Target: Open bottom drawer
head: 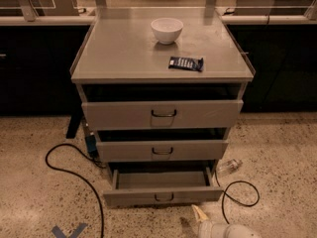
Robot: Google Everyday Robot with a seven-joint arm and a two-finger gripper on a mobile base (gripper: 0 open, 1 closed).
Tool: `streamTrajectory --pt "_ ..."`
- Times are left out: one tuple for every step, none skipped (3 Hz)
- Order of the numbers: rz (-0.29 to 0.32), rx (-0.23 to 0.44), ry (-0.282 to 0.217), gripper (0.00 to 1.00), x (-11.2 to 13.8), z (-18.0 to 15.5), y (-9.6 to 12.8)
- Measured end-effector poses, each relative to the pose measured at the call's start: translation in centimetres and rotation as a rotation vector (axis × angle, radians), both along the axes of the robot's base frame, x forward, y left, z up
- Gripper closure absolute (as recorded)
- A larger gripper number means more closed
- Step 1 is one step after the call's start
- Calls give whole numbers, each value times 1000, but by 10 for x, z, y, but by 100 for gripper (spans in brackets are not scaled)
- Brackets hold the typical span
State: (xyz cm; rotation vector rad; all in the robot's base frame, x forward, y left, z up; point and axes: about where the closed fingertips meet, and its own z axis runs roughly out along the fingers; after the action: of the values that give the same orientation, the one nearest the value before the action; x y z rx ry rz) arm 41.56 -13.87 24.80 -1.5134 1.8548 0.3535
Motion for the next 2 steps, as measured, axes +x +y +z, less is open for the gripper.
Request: streamTrajectory --pt "68 -107 -18 0 -7 3 -8" --pt "59 -84 -9 0 1 -1 -3"
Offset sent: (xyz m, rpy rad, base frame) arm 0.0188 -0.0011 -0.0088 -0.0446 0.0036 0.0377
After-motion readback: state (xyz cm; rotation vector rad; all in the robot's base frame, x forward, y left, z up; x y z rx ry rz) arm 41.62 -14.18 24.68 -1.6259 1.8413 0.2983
